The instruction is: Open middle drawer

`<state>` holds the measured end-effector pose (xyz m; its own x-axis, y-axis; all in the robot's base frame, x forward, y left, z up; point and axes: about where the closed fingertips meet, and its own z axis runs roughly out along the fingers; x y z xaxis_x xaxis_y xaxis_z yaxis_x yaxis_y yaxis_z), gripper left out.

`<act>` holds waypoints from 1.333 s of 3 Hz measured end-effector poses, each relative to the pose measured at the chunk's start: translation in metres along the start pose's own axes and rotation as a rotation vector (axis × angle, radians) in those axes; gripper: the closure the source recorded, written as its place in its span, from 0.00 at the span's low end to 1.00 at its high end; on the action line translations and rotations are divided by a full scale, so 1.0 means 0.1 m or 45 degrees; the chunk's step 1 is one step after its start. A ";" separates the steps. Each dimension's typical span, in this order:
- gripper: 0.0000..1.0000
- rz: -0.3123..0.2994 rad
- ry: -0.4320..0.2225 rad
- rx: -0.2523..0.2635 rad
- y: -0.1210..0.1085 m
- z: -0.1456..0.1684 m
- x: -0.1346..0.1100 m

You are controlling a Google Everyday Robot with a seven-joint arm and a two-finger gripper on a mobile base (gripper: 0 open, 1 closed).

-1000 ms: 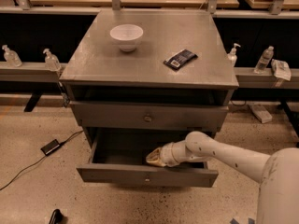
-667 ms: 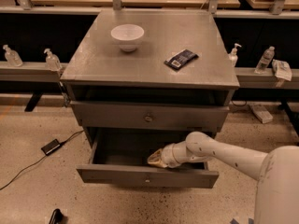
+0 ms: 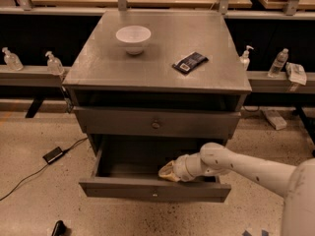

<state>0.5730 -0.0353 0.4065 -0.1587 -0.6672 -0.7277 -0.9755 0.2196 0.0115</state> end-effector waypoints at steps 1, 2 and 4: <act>1.00 0.027 -0.003 0.005 0.16 -0.14 -0.01; 1.00 0.094 -0.052 0.041 0.53 -0.52 -0.07; 1.00 0.241 -0.334 0.323 0.16 -1.11 0.08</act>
Offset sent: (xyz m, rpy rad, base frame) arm -0.1008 -0.0353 0.0679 0.0477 0.0521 -0.1013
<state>0.5390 -0.1159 0.4765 -0.2555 -0.4011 -0.8797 -0.8592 0.5113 0.0164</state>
